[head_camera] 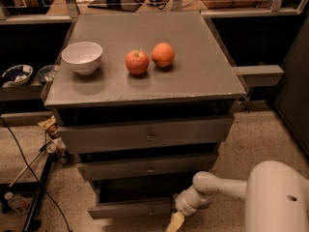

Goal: Open bottom drawer

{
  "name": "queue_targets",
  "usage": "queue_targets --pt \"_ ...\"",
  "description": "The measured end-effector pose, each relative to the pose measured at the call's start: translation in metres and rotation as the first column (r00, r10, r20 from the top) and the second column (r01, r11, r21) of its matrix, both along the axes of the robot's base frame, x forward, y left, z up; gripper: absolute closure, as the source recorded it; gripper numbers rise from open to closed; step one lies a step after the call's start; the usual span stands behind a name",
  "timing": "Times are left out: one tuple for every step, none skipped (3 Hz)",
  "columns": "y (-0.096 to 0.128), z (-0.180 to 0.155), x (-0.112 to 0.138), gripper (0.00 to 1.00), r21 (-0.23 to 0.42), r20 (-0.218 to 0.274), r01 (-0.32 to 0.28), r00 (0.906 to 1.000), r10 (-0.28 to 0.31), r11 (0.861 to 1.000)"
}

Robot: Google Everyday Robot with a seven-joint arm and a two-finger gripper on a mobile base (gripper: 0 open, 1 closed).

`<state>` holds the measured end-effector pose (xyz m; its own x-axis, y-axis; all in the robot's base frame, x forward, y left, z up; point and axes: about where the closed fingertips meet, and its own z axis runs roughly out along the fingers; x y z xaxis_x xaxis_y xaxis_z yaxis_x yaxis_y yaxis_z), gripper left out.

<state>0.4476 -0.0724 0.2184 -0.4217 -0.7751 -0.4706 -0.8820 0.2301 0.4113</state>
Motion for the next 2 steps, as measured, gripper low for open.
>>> queue_targets --pt "0.0006 0.0007 0.0010 0.00 0.000 0.000 0.000 1.0000 0.000 1.000" --pt "0.0002 0.0017 -0.0009 0.00 0.005 -0.010 -0.002 0.9999 0.002 1.000"
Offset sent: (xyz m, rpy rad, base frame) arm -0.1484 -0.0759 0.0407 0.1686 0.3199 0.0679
